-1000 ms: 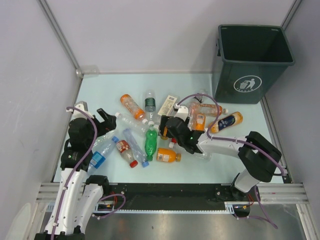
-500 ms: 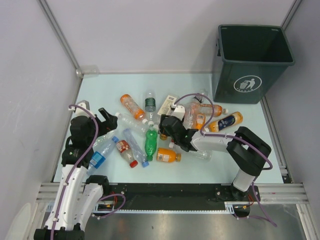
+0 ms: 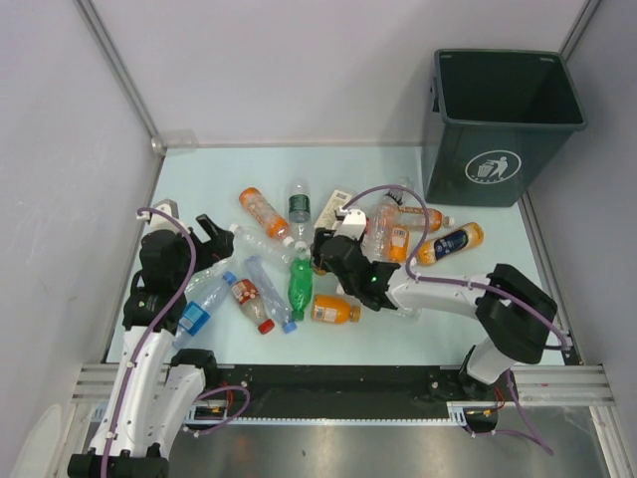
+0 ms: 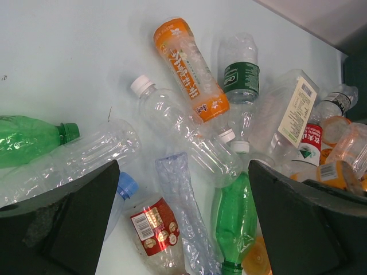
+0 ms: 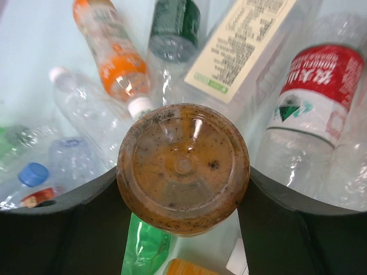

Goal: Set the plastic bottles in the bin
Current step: Pick up the plastic bottle at the center of the board.

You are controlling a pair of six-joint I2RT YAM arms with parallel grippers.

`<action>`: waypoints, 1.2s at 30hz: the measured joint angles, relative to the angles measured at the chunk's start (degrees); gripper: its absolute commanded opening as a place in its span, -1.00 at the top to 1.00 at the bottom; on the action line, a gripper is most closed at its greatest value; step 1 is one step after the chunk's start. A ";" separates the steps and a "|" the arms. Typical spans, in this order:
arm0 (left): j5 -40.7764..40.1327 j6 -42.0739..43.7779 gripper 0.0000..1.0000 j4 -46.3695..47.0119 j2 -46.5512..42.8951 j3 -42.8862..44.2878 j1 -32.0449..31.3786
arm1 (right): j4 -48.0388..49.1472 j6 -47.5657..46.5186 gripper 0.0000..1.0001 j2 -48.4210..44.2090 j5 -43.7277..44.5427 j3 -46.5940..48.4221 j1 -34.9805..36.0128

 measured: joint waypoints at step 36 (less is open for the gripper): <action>-0.02 0.02 -0.99 0.00 0.85 0.00 0.00 | 2.49 -13.55 0.47 -31.56 -16.79 8.20 -53.44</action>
